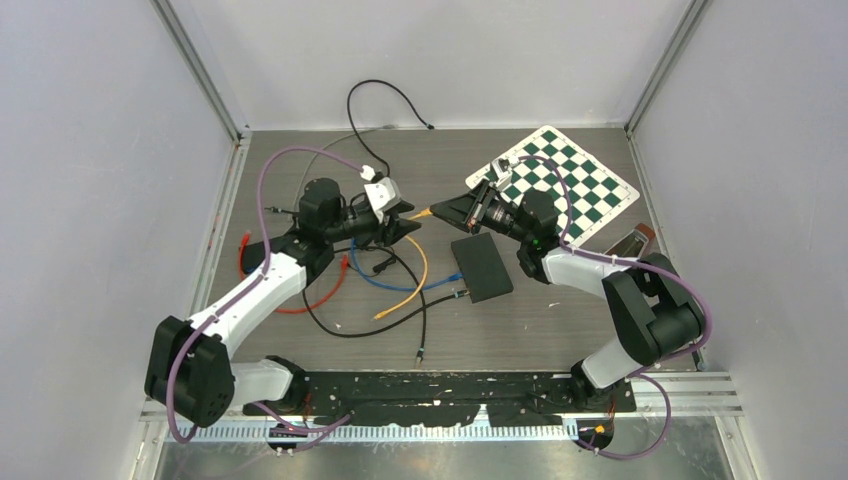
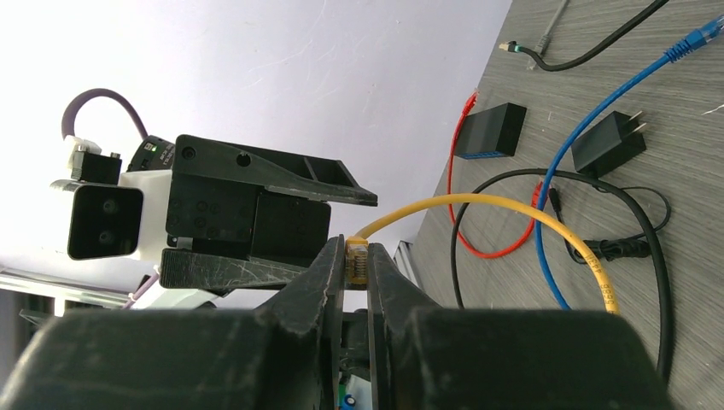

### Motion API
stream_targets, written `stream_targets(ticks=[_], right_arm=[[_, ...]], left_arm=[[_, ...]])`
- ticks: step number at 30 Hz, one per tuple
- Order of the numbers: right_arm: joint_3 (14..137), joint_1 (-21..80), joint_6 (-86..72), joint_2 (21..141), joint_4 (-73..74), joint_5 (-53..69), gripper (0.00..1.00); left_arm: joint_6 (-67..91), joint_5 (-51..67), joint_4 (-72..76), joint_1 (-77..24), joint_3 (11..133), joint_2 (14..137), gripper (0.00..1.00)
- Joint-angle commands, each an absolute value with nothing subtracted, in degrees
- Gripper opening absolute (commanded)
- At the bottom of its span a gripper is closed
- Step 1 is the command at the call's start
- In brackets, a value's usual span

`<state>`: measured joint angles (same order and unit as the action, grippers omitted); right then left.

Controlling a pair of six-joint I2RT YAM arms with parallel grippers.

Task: Insert the plug into the switch port
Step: Pick up the connector from the center of the board.

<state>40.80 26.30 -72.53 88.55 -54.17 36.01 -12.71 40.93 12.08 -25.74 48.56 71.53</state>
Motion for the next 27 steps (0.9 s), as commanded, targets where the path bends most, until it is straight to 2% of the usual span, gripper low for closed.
stream_targets(ticks=[1,11,18,24,27], right_arm=[[41.75,26.71,-71.14,88.62,-55.28,35.15,0.11],[42.15,27.57,-70.25,89.08,-54.14,34.76,0.11],[42.15,27.77,-70.14,89.13,-54.07,34.72,0.11],[42.16,27.82,-69.52,88.99,-53.18,34.57,0.11],[42.26,27.80,-69.43,88.97,-52.94,34.54,0.11]], left_arm=[[-14.32,40.44,12.83,-26.50,50.86,72.35,0.44],[-14.92,39.20,12.17,-27.31,52.71,73.55,0.39],[-15.57,39.36,10.68,-27.50,53.11,74.31,0.31],[-16.70,39.81,8.63,-27.51,53.23,74.69,0.35],[-17.03,39.98,8.35,-27.51,53.40,74.64,0.32]])
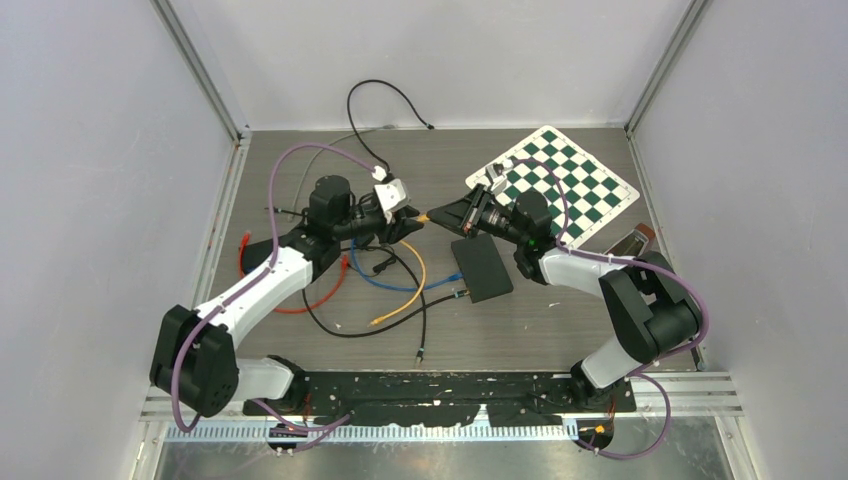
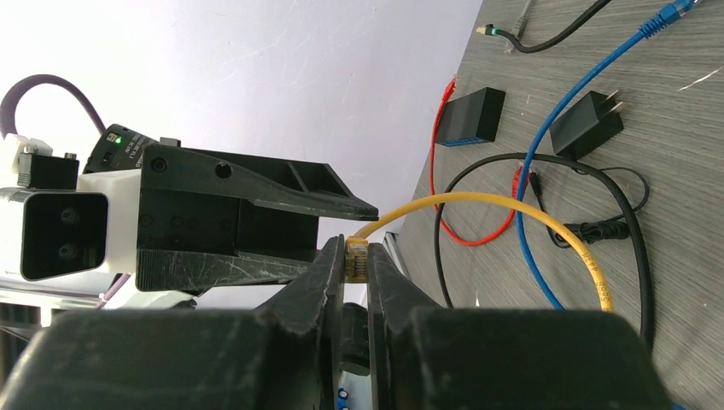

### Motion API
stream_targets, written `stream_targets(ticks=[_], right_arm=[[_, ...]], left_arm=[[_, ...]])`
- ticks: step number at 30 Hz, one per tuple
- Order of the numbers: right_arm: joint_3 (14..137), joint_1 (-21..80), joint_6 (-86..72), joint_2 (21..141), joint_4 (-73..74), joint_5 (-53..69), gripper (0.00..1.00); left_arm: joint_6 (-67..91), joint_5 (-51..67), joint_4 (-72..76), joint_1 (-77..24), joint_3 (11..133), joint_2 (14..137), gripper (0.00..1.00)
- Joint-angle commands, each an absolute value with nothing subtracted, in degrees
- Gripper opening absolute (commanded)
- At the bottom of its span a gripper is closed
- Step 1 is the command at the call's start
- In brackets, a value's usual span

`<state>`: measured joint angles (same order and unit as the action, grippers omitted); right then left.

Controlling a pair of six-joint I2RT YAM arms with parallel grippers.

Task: Insert the plug into the switch port
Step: Pick up the connector from the center of the board.

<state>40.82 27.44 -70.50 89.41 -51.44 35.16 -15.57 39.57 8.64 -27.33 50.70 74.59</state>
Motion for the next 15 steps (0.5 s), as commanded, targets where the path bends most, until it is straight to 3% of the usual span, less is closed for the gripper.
stream_targets(ticks=[1,9,13,15], right_arm=[[42.27,27.85,-69.39,89.00,-52.87,34.54,0.11],[42.76,28.14,-68.13,88.98,-51.27,34.54,0.11],[43.02,28.08,-67.96,88.90,-51.07,34.65,0.13],[43.36,28.12,-67.26,88.70,-50.38,34.98,0.20]], left_arm=[[-17.13,40.18,8.37,-27.53,53.43,74.70,0.30],[-17.30,40.53,8.05,-27.57,53.86,75.14,0.24],[-18.07,41.01,7.08,-27.55,53.85,75.39,0.00],[-18.25,40.19,6.84,-27.59,53.31,75.26,0.00]])
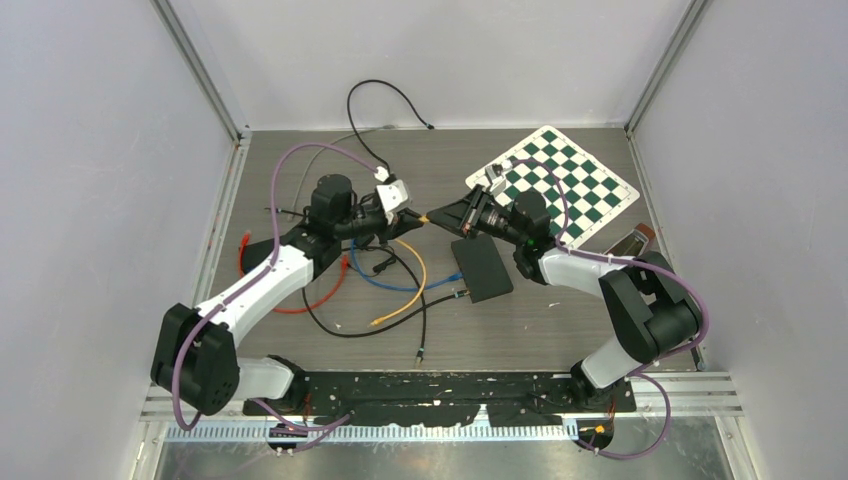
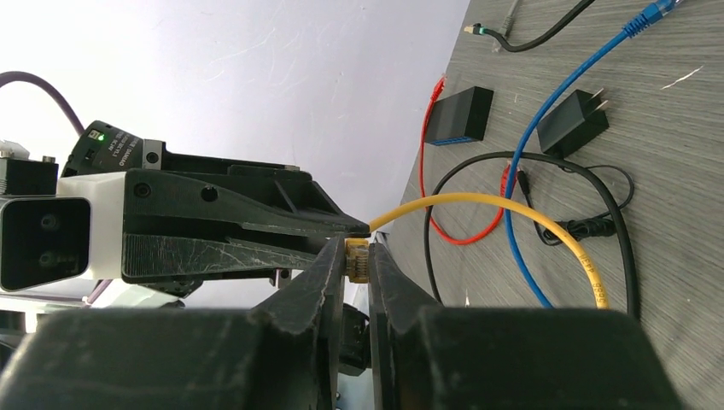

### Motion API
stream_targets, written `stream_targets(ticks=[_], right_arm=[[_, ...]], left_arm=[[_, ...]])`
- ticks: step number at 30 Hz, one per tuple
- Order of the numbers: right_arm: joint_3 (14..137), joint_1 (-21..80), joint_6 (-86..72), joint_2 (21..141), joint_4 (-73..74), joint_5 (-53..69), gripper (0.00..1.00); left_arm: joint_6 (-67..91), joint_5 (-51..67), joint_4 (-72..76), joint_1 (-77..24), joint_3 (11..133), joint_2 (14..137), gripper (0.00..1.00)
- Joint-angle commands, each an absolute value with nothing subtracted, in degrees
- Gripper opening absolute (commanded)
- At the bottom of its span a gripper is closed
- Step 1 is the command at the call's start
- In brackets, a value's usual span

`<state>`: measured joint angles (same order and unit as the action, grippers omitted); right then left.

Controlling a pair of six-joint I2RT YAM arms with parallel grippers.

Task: Insert the plug into the switch port
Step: Pick up the connector from the center of the board.

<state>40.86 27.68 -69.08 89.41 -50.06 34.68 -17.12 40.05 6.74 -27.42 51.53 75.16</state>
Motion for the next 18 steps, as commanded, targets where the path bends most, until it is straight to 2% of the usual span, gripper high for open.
stream_targets(ticks=[1,5,7,10,13,18], right_arm=[[43.75,27.86,-66.77,88.52,-49.85,35.31,0.27],[44.27,25.43,-60.92,86.16,-45.02,37.38,0.53],[43.90,23.23,-56.76,83.86,-40.29,37.65,0.58],[45.73,21.02,-43.55,79.84,-26.45,33.61,0.60],[50.99,19.88,-27.96,78.80,-6.52,26.39,0.61],[58.45,15.46,-16.71,84.59,9.46,22.26,0.62]], left_arm=[[-18.43,39.47,6.73,-27.53,53.04,75.16,0.00],[-18.87,35.83,7.94,-27.59,50.04,74.71,0.00],[-18.41,35.40,9.93,-27.59,48.17,74.88,0.00],[-13.90,36.08,16.14,-27.83,44.50,75.80,0.00],[-12.09,34.68,20.30,-29.84,41.41,76.67,0.00],[-9.39,29.45,23.33,-33.30,38.47,78.51,0.00]])
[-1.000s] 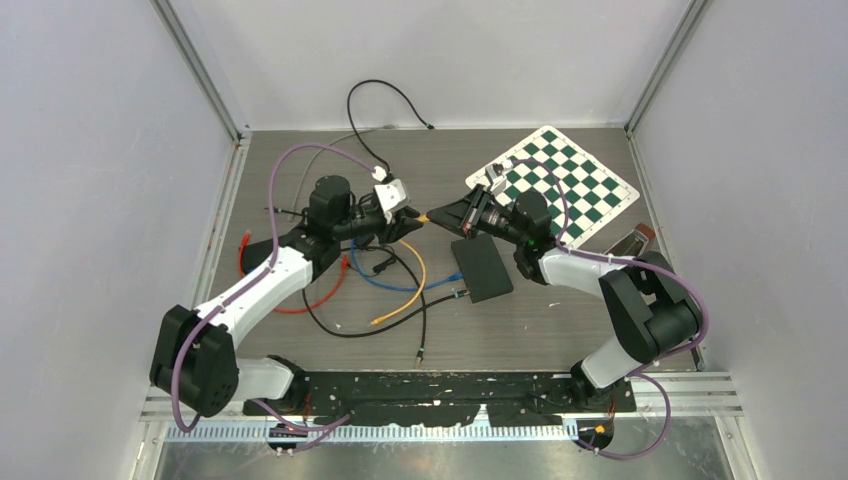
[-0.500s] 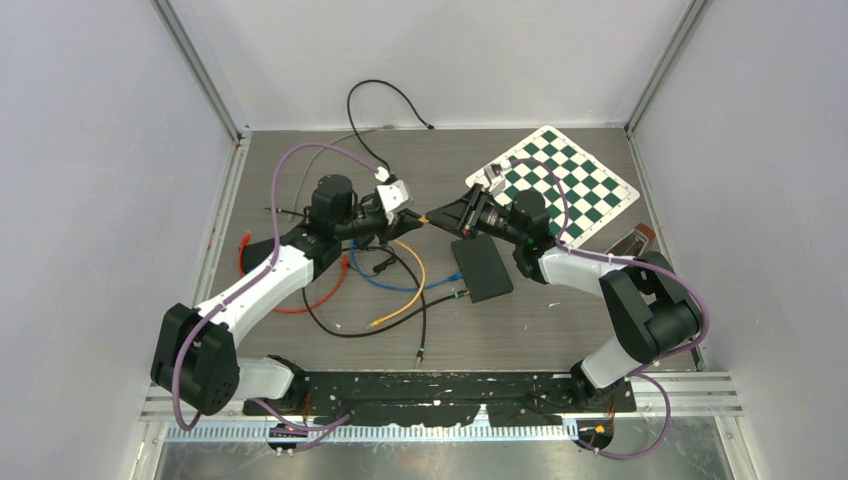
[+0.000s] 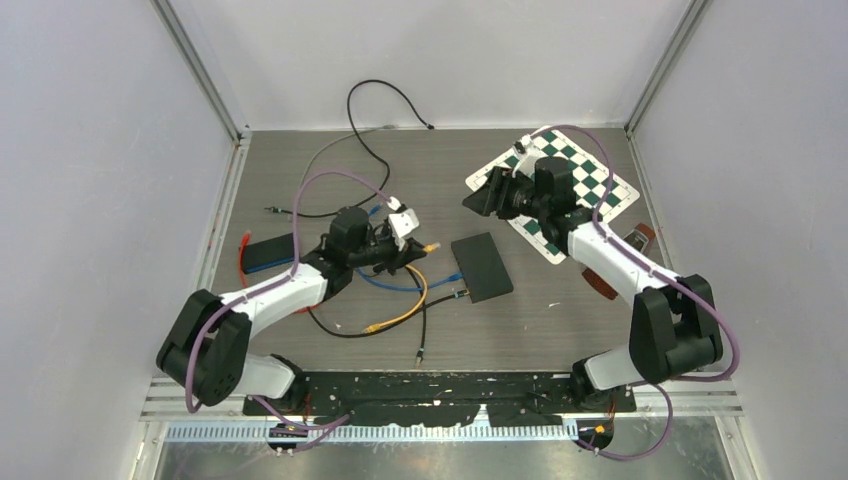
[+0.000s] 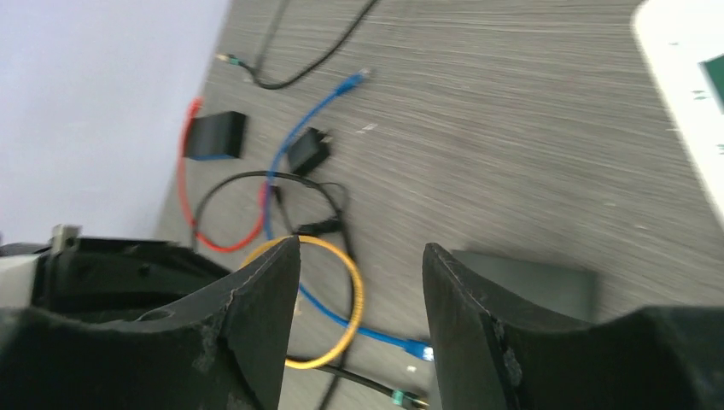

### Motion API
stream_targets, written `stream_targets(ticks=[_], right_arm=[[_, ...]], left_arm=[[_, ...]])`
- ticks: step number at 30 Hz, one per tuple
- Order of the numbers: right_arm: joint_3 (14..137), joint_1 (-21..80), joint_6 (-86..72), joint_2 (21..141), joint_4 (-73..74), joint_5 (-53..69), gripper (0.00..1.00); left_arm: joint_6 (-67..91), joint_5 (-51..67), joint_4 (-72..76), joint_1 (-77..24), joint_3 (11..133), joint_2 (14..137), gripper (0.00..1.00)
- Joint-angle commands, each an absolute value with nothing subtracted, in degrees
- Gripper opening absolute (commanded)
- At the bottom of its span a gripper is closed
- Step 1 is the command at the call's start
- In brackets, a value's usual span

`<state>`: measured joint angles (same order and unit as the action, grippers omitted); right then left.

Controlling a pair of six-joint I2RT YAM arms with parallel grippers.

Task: Insert the plug into the switch port
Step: Pick up the connector from the center of the board, then insert the connector into the switch port.

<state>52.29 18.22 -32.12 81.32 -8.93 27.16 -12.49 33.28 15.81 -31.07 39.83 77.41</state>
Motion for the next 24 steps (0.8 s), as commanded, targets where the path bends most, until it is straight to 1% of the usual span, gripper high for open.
stream_targets(ticks=[1,7,9,12,16,20,24], right_arm=[[59.55,14.94,-14.70,85.75,13.13,22.38,0.62],[66.33,14.00,-7.00,96.08,22.57,21.80,0.63],[67.87,13.99,-5.01,98.31,25.09,19.18,0.63],[68.54,13.53,-3.16,100.12,26.28,18.40,0.63],[69.45,13.27,-1.80,103.22,26.87,22.34,0.60],[70.78,13.27,-0.40,106.12,26.83,25.17,0.58],[71.63,13.32,1.03,108.60,26.16,28.44,0.55]], left_arm=[[-9.40,28.35,24.32,-34.17,37.76,78.83,0.00],[-5.83,22.57,31.23,-36.85,33.46,81.35,0.00],[-6.06,21.35,34.56,-37.97,31.57,82.12,0.00],[-6.75,19.59,37.15,-38.53,29.84,83.05,0.00],[-6.68,19.08,37.16,-38.59,29.77,85.34,0.00],[-5.71,19.87,41.37,-39.25,27.70,86.91,0.00],[-6.38,18.58,41.72,-39.93,27.68,88.52,0.00]])
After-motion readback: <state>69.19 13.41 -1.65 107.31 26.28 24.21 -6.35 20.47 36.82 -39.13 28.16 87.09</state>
